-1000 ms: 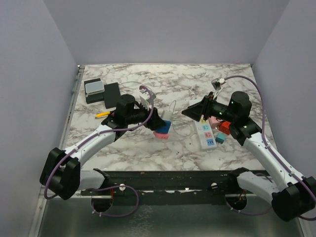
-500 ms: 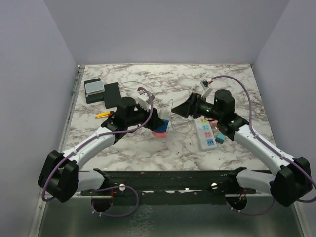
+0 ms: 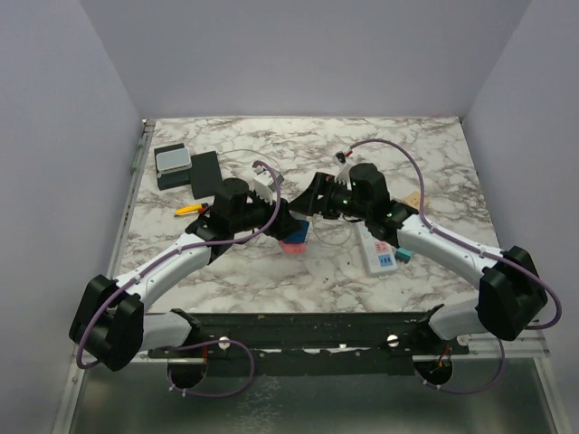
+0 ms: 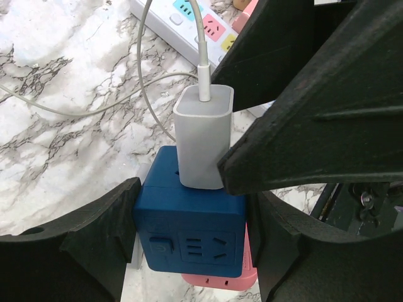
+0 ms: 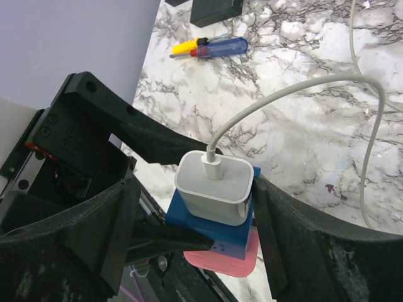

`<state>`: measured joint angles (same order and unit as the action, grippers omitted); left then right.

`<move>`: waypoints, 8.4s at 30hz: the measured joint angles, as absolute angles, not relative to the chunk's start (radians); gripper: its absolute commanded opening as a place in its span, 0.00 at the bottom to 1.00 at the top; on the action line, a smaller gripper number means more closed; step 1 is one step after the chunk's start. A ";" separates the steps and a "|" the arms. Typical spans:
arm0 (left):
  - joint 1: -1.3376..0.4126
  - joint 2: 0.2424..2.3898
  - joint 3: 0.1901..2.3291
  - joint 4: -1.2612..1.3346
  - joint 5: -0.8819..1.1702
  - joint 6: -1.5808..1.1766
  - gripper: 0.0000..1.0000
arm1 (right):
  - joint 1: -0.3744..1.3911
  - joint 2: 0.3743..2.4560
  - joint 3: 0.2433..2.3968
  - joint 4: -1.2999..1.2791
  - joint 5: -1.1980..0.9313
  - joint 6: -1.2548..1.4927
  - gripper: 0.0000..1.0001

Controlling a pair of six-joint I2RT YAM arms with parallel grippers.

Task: Pull the plug off the socket
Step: Remove the plug from the socket.

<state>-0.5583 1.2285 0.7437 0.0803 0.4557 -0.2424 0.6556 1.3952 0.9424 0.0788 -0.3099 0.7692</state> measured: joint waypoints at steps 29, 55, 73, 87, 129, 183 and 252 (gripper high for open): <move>-0.559 1.229 0.744 0.070 0.452 -0.246 0.00 | 0.743 1.428 0.994 -0.020 -0.030 0.737 0.01; -0.588 1.236 0.739 0.132 0.432 -0.253 0.00 | 0.663 1.375 0.960 -0.036 -0.136 0.758 0.01; -0.593 1.262 0.746 0.125 0.430 -0.279 0.00 | 0.766 1.345 0.926 -0.010 0.114 0.744 0.01; -0.631 1.260 0.766 0.141 0.402 -0.234 0.00 | 0.651 1.345 0.959 -0.066 -0.093 0.766 0.01; -0.646 1.277 0.797 0.101 0.419 -0.223 0.00 | 0.824 1.316 1.036 -0.220 0.278 0.686 0.00; -0.619 1.341 0.829 0.101 0.479 -0.226 0.00 | 0.885 1.386 1.143 -0.348 0.437 0.621 0.00; -0.740 1.362 0.855 0.103 0.252 -0.117 0.00 | 0.661 1.399 1.170 -0.419 0.066 0.635 0.01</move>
<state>-0.7399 1.3617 0.8547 0.1032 0.2520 -0.1169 0.6609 1.3991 1.1698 -0.4187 0.0662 0.6353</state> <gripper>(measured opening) 0.657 0.483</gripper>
